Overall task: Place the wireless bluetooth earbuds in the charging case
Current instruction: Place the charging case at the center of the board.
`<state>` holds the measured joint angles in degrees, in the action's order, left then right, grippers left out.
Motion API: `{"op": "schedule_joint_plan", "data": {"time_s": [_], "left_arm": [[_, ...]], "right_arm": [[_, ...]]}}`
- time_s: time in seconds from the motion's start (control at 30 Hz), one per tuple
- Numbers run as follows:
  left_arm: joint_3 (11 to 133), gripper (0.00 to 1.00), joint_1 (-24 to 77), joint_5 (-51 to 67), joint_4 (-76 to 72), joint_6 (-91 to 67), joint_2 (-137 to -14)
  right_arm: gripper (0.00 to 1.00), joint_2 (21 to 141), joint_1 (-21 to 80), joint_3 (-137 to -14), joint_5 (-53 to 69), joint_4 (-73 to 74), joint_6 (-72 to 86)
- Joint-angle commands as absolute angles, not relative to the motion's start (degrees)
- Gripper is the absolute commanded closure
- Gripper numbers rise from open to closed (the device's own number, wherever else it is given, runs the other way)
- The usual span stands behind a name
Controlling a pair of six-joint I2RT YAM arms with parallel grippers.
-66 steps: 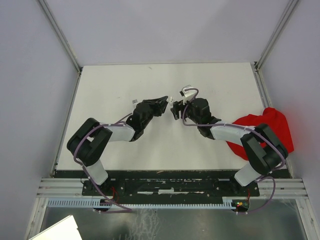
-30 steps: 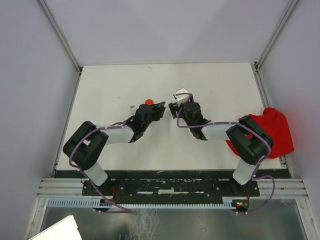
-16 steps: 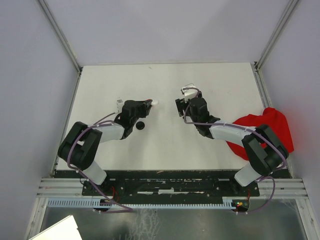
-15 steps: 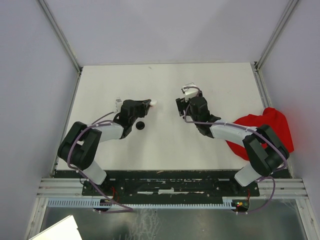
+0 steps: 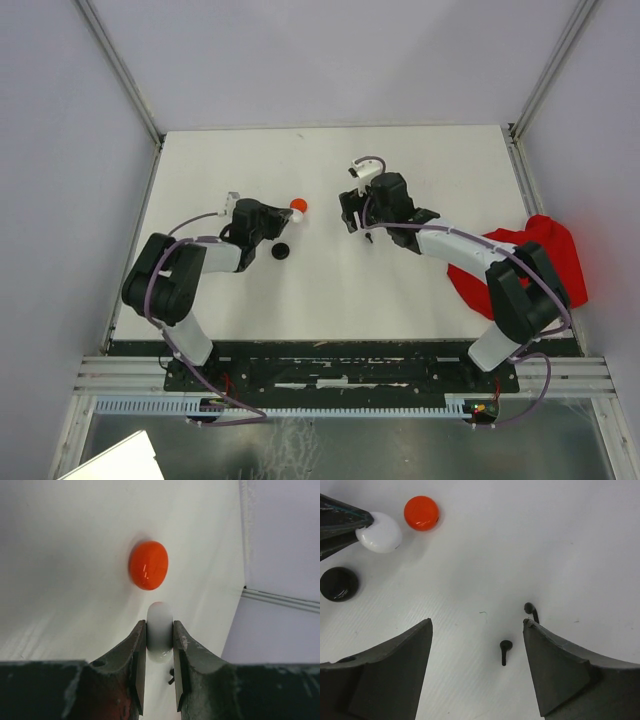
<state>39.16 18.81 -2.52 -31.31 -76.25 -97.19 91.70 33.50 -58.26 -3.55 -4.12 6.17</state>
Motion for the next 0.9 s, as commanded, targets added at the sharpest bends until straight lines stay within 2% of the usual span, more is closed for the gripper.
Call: {"op": "schedule_joint_plan", "data": {"time_s": [0.0,0.3,0.43,0.7,0.87], "left_arm": [[41.4,0.97,18.3,-0.7,-33.7,-69.7,-99.6],[41.9,0.97,17.8,0.6,-35.9,-67.4,-103.5],[42.1,0.93,17.2,1.2,-35.4,-66.1,-103.9],[42.0,0.62,16.0,2.7,-34.2,-64.3,-103.8],[42.3,0.47,15.4,2.9,-31.8,-62.9,-102.3]], "right_arm": [[0.19,95.0,33.9,-63.3,4.7,1.5,5.7],[0.2,99.8,38.1,-67.8,7.3,5.0,4.0],[0.2,101.6,39.7,-69.0,7.6,5.4,3.9],[0.2,103.6,41.5,-71.0,8.1,6.2,3.7],[0.2,105.7,42.8,-73.1,9.2,7.0,3.2]]}}
